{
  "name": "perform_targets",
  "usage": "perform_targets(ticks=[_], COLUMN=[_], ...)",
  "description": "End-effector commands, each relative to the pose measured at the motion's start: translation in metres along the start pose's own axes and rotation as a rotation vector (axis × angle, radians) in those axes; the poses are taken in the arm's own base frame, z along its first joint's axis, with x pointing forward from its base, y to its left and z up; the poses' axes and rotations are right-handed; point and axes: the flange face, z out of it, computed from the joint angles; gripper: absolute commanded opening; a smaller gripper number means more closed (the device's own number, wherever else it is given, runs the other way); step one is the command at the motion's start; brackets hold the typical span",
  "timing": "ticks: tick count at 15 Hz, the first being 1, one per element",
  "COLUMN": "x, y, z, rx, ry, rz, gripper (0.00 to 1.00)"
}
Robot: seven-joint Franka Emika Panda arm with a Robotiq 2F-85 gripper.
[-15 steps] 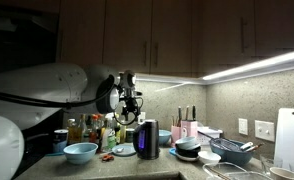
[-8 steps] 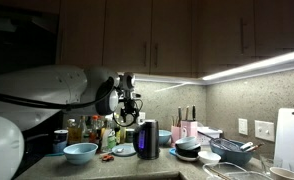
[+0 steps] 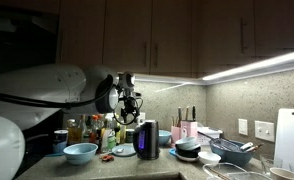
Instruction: Turn off the black electric kettle then open the lid
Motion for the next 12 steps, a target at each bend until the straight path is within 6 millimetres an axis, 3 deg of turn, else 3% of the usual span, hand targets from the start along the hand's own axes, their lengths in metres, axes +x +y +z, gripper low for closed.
perform_targets(ticks=[1, 7, 12], x=[-0.002, 0.012, 0.014], y=[0.009, 0.023, 0.02], z=[-0.003, 0.017, 0.029], rx=[-0.037, -0.066, -0.083], ry=[-0.024, -0.007, -0.005], rz=[0.01, -0.034, -0.095], gripper=[1.0, 1.0, 1.0])
